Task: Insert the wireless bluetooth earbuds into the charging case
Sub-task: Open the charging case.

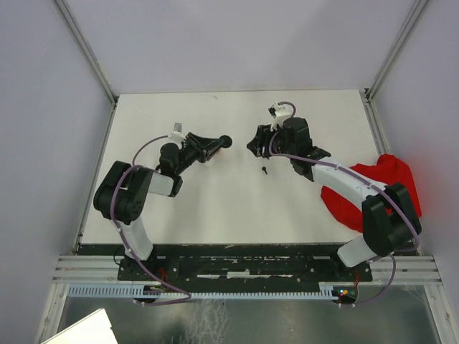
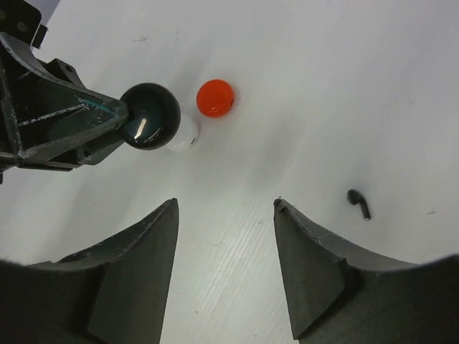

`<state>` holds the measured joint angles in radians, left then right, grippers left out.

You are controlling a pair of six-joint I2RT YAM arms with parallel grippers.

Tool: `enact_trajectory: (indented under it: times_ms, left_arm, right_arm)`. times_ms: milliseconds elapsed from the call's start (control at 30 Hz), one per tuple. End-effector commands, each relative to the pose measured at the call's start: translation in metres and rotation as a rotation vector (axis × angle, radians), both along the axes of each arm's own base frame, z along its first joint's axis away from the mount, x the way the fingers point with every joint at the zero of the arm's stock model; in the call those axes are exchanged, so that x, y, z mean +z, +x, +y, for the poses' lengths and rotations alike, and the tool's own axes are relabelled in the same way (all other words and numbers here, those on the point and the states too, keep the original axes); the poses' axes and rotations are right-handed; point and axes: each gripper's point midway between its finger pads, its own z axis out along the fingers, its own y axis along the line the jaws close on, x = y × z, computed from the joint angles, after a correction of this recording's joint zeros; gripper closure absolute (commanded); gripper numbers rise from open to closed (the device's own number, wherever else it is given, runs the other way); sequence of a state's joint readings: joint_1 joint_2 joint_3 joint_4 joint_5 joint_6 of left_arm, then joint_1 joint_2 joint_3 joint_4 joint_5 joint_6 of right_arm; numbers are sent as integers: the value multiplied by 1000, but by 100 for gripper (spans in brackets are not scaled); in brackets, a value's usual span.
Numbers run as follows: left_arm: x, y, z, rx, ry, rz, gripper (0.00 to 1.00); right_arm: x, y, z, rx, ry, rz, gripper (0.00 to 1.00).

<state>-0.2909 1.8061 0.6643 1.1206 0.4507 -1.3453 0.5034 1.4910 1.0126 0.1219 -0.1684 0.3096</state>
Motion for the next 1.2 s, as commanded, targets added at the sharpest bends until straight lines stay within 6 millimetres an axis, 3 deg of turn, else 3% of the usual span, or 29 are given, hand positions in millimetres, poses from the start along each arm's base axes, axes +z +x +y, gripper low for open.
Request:
enact_trajectory:
  times_ms: [0, 167, 533, 933, 1167]
  left_arm:
    - [53, 2, 4, 99, -58, -227, 97]
    - [61, -3, -1, 165, -104, -266, 97]
    - [55, -16, -11, 173, -226, -258, 97]
    - [55, -12, -27, 154, -259, -241, 97]
    - [58, -12, -30, 159, -272, -242, 97]
  right_arm:
    - [5, -4, 23, -3, 255, 192, 36]
    - [13, 3, 34, 24, 433, 236, 36]
    - [20, 22, 43, 83, 771, 336, 37]
    - [23, 20, 48, 141, 836, 336, 38]
    - [14, 18, 49, 145, 844, 362, 39]
